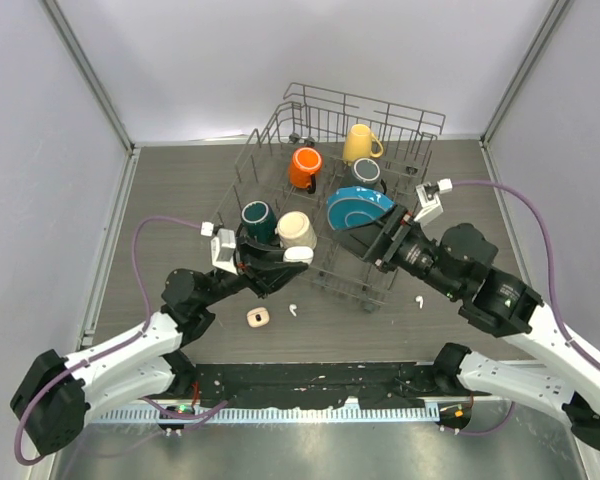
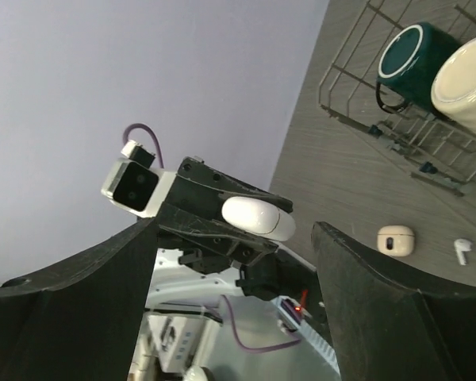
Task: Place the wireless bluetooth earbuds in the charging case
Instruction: Pick up the charging case at the center of the board.
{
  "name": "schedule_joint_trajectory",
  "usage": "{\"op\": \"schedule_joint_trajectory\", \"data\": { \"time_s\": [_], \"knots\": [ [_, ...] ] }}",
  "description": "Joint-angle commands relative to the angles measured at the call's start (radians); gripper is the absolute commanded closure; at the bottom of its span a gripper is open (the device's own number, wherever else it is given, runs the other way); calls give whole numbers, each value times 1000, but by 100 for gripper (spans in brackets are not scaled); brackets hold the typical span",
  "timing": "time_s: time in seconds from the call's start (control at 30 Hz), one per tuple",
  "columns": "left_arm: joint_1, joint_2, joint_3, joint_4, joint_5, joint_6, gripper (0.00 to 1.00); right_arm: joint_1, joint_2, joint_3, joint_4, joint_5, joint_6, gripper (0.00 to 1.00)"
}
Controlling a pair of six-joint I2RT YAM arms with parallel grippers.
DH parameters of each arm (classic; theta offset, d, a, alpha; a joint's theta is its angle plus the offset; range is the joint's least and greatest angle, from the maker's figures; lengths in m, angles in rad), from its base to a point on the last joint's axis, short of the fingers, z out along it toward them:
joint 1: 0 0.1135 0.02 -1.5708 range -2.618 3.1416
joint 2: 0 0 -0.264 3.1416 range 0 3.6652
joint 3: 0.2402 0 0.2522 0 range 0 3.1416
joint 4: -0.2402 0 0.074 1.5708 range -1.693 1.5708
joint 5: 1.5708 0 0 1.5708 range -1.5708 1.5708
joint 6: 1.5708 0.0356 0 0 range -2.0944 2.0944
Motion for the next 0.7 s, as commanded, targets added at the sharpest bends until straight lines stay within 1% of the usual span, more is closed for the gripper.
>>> {"op": "schedule_joint_trajectory", "data": {
  "time_s": [0.0, 0.13, 0.3, 0.43, 0.53, 0.67],
  "knots": [
    [-6, 36, -3, 242, -24, -23, 100, 0, 112, 141, -223, -56, -250, 18],
    [-19, 74, -12, 320, -27, -59, 100, 0, 149, 165, -220, -146, -304, 20],
    [-39, 97, -12, 342, -35, -65, 100, 0, 166, 175, -205, -194, -320, 21],
    [-48, 107, -10, 342, -33, -53, 100, 0, 144, 139, -115, -229, -255, 21],
    [-49, 114, -6, 342, -28, -51, 100, 0, 136, 102, -44, -238, -194, 18],
    [-59, 126, 6, 342, -22, -47, 100, 0, 149, 37, 48, -249, -21, 17]
  ]
}}
